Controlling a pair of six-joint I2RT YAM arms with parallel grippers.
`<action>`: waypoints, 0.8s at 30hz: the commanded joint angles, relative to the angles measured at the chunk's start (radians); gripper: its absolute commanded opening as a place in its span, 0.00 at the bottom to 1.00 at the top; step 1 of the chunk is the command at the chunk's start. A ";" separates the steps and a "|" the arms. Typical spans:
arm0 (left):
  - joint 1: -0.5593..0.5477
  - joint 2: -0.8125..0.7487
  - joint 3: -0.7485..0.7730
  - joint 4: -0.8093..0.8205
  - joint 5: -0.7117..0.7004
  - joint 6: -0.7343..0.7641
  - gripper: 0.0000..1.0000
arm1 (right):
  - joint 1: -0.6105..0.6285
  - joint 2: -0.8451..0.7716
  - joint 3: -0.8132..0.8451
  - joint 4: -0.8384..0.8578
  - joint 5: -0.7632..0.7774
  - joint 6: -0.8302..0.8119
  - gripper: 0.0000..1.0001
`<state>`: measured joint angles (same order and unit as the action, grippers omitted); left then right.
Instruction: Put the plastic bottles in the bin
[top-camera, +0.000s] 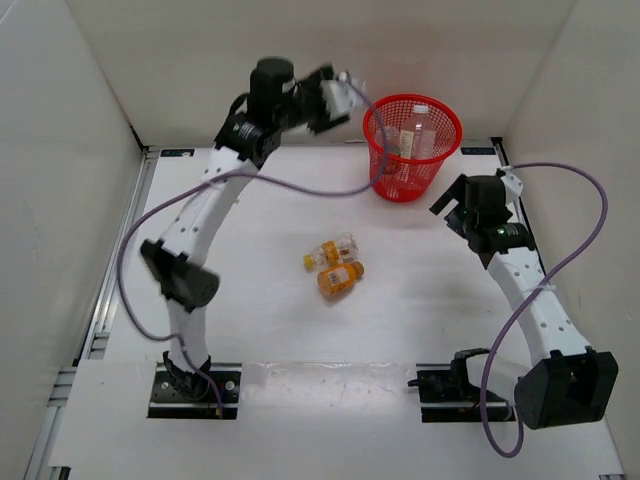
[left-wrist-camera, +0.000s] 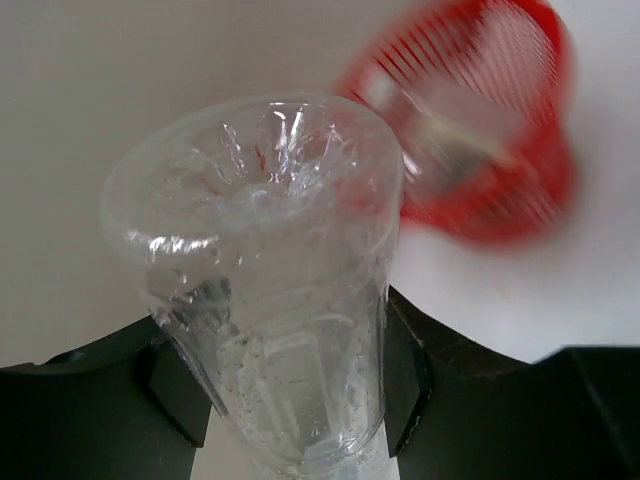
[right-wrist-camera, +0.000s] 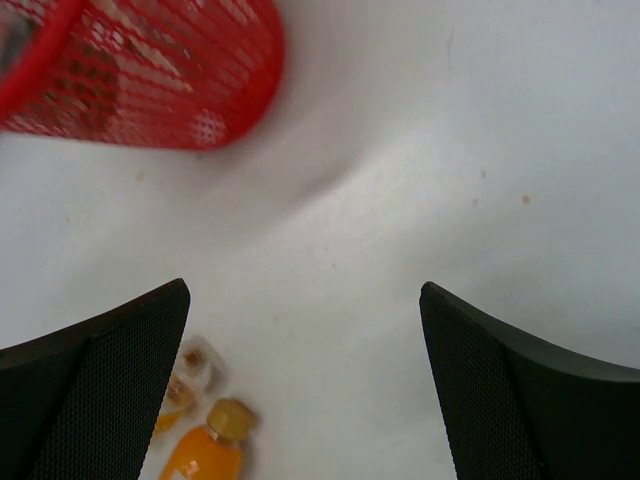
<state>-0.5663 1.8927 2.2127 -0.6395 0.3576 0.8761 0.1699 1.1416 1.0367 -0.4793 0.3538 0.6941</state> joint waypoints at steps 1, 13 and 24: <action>-0.042 0.285 0.375 0.331 0.118 -0.279 0.10 | 0.005 -0.068 -0.055 -0.002 -0.042 0.047 0.99; -0.115 0.649 0.328 1.485 0.017 -0.683 0.10 | 0.023 -0.276 -0.107 -0.232 0.083 0.018 0.99; -0.135 0.668 0.217 1.491 0.012 -0.703 0.12 | 0.023 -0.332 -0.116 -0.312 0.074 0.028 0.99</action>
<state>-0.6987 2.6312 2.4638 0.8288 0.3862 0.2035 0.1902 0.8242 0.9180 -0.7628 0.4164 0.7231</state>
